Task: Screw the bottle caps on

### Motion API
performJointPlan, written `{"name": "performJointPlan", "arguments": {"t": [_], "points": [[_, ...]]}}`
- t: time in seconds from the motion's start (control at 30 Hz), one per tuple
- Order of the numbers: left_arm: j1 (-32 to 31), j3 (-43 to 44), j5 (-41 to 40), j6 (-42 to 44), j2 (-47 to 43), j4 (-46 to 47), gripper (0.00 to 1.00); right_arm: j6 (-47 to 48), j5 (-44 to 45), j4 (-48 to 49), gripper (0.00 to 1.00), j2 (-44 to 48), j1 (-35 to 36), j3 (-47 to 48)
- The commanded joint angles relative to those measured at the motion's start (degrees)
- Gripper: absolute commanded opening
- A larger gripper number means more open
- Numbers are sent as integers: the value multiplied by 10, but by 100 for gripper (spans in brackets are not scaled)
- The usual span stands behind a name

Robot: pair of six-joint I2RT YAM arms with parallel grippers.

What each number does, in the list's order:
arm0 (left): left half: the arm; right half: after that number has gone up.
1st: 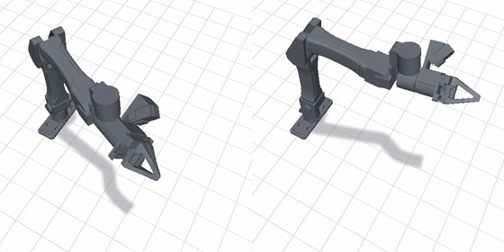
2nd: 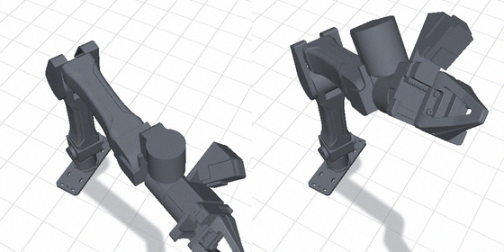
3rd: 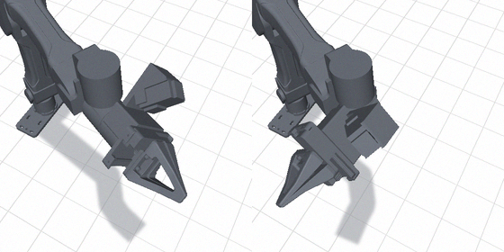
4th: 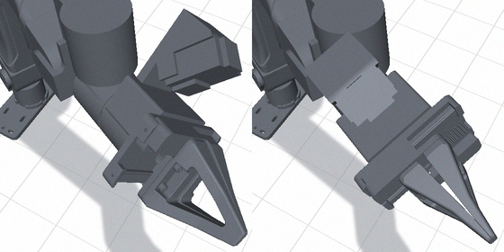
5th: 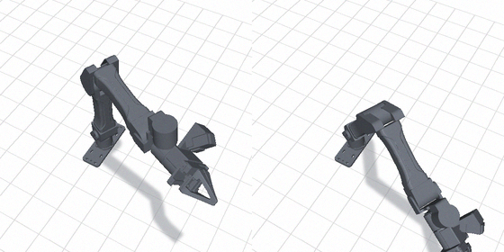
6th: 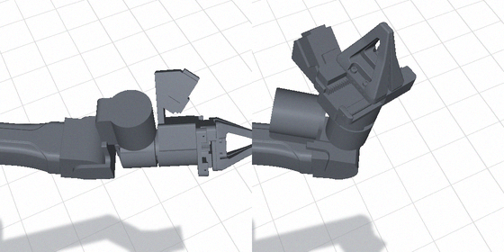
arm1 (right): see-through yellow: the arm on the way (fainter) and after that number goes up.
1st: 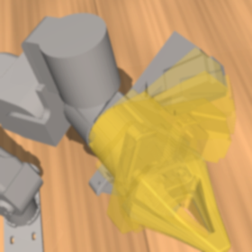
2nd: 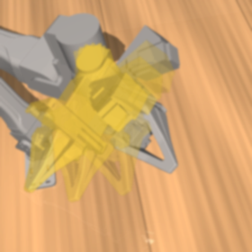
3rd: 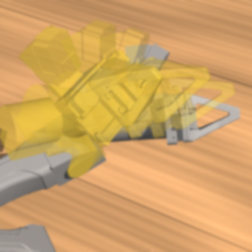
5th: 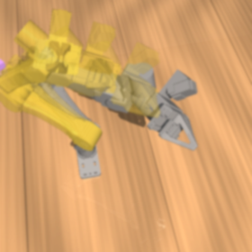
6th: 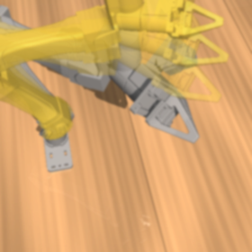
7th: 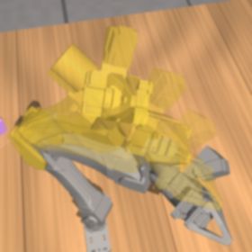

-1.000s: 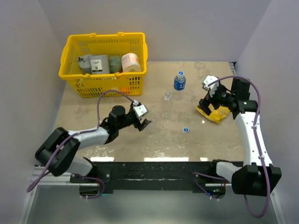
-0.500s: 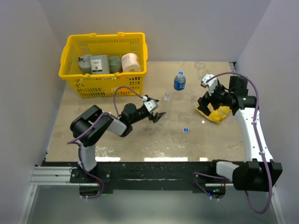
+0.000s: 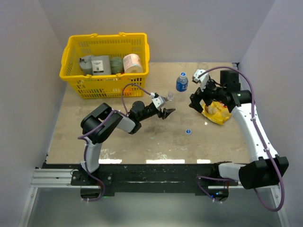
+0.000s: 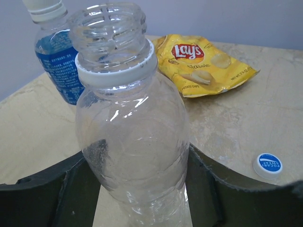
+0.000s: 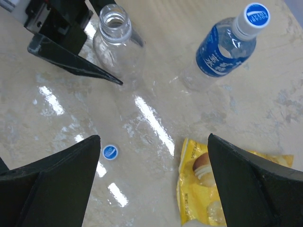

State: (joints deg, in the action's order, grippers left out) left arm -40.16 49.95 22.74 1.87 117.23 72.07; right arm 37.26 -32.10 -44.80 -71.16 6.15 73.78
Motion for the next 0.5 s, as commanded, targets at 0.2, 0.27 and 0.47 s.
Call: {"name": "performJointPlan", "arguments": {"t": [0.2, 0.27, 0.47], "points": [[-1, 19, 8, -14, -15, -28, 78, -57, 4, 35, 99, -16, 69, 31], [-2, 25, 16, -14, -17, -54, 78, -54, 5, 36, 99, -16, 71, 29], [-2, 16, 6, -42, -24, -80, 78, -58, 11, 31, 99, -18, 72, 37]]}}
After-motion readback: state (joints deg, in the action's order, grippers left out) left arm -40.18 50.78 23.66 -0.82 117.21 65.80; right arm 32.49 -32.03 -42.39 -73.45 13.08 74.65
